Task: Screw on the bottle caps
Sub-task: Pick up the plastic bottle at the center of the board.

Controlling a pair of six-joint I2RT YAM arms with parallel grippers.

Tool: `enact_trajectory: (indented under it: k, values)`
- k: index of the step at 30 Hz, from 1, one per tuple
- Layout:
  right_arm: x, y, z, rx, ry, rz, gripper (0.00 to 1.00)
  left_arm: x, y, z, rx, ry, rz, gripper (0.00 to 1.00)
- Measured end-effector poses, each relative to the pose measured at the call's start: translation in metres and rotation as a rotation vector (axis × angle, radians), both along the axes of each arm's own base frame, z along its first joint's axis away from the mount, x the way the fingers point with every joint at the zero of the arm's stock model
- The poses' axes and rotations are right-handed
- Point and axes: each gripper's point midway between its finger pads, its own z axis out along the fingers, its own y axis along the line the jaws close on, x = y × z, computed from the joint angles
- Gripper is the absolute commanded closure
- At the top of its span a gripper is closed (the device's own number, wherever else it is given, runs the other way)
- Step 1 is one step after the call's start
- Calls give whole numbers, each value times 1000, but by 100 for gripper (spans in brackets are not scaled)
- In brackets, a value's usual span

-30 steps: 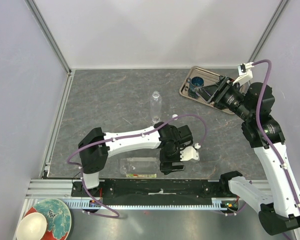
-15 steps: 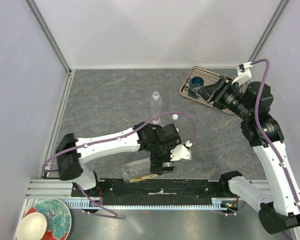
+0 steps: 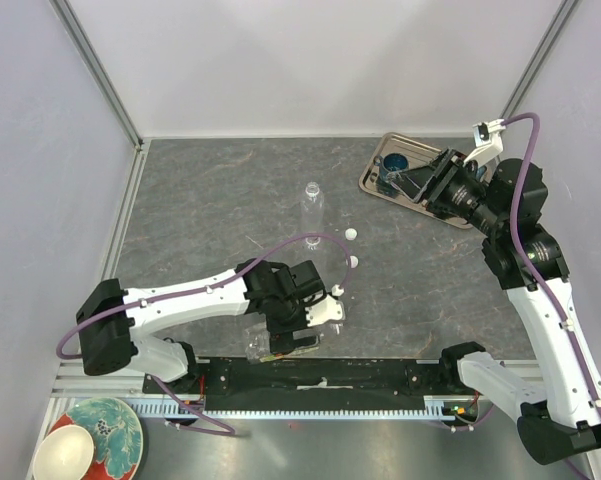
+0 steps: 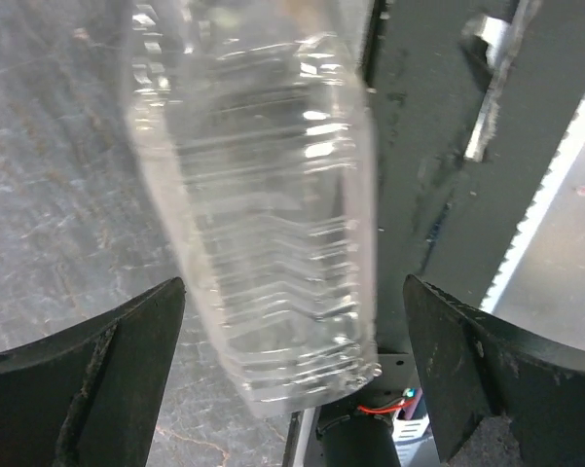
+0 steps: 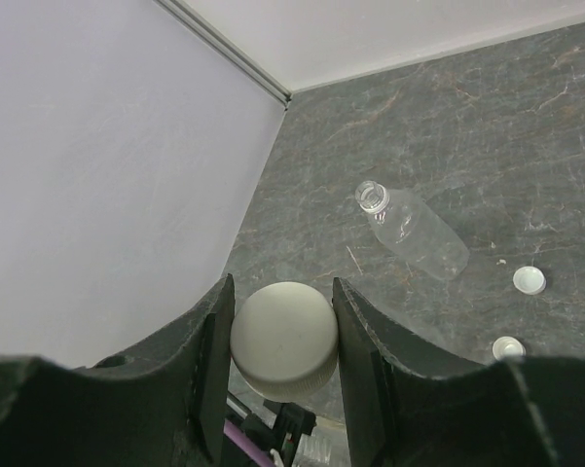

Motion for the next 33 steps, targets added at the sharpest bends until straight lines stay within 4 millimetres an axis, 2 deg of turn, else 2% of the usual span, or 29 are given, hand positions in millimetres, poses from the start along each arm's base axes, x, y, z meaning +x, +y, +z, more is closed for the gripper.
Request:
enact_trajectory:
  k: [3, 10, 16, 20, 21, 33]
  values:
    - [0, 0, 0, 0, 1, 0, 56, 9, 0, -3, -5, -25, 38, 1]
    - [1, 1, -2, 0, 6, 7, 59, 13, 3, -8, 9, -46, 60, 1]
    - [5, 5, -2, 7, 8, 22, 76, 13, 2, -16, 34, -35, 58, 1]
    - [6, 6, -3, 8, 10, 25, 97, 12, 5, -30, 91, -15, 57, 1]
    - [7, 6, -3, 8, 11, 25, 100, 12, 6, -32, 100, -15, 57, 1]
    - [6, 7, -2, 9, 8, 31, 100, 15, 19, -48, 152, -40, 51, 0]
